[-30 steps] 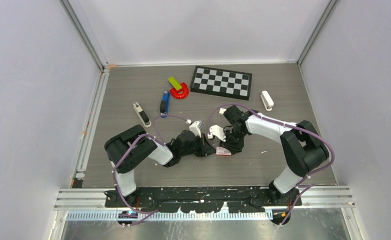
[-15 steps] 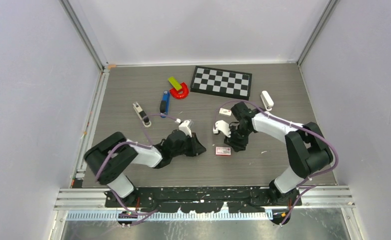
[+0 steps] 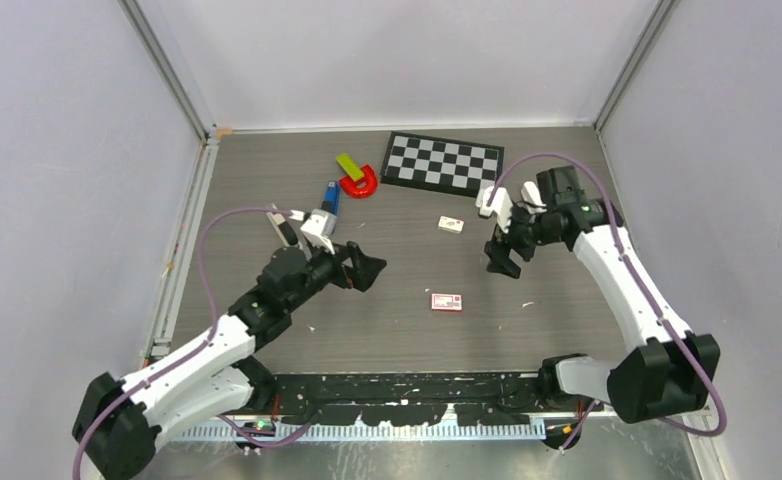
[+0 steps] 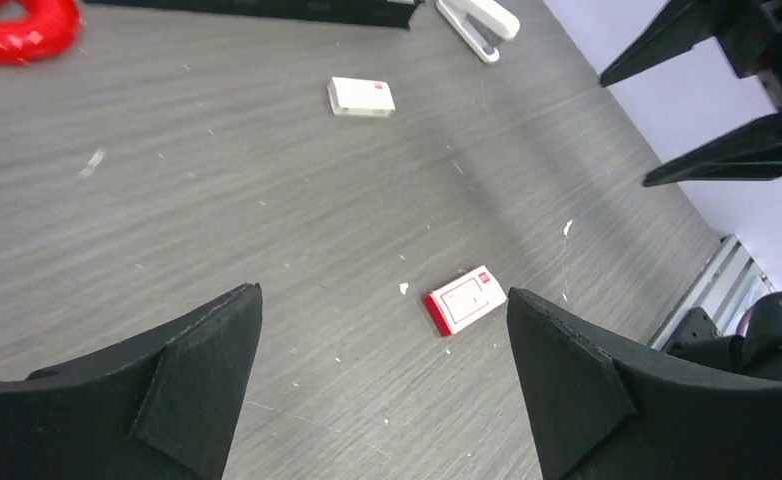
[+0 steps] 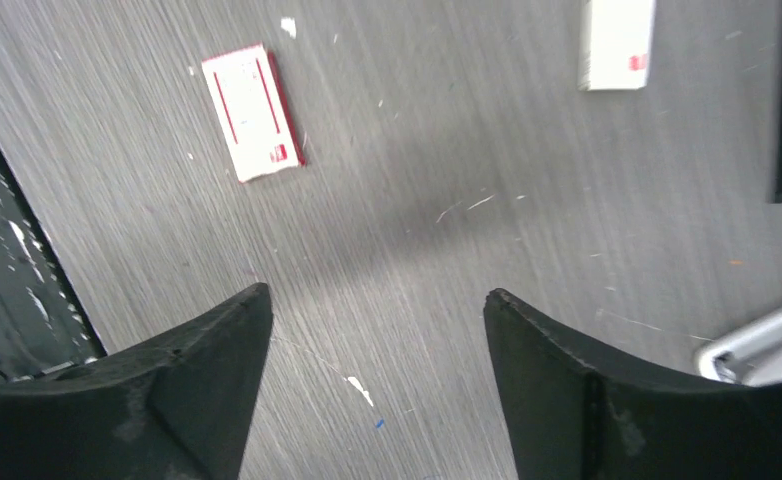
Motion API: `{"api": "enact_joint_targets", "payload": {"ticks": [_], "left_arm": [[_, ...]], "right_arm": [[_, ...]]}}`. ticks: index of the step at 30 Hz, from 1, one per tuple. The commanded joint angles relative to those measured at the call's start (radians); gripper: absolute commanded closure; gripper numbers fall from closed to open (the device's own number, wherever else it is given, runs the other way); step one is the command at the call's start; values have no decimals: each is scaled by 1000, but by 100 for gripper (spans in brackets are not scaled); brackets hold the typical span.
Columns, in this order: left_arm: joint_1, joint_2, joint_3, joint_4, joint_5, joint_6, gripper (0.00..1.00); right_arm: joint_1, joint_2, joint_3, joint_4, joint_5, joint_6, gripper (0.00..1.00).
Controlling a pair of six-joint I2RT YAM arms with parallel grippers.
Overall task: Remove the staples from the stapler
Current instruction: Reset both arms
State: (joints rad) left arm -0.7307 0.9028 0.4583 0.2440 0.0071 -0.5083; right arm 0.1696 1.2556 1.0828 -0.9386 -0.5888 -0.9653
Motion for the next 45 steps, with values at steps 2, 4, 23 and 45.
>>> {"api": "enact_joint_targets", "payload": {"ticks": [2,4,23,45], "left_arm": [[123,-97,110,-189,160,70,5],[168,-110,157,-237,205,69,4],[453,-264,627,-801,380,231,0],[453,-271,591,-838,337,223,0]], "right_arm": [[-22,-87,143,-117,-116,128,5],[-40,-116,174,-101,-113,203,1],[-217,-232,435,20,-120,835,0],[-292,-247,436,103,-114,1120,0]]}}
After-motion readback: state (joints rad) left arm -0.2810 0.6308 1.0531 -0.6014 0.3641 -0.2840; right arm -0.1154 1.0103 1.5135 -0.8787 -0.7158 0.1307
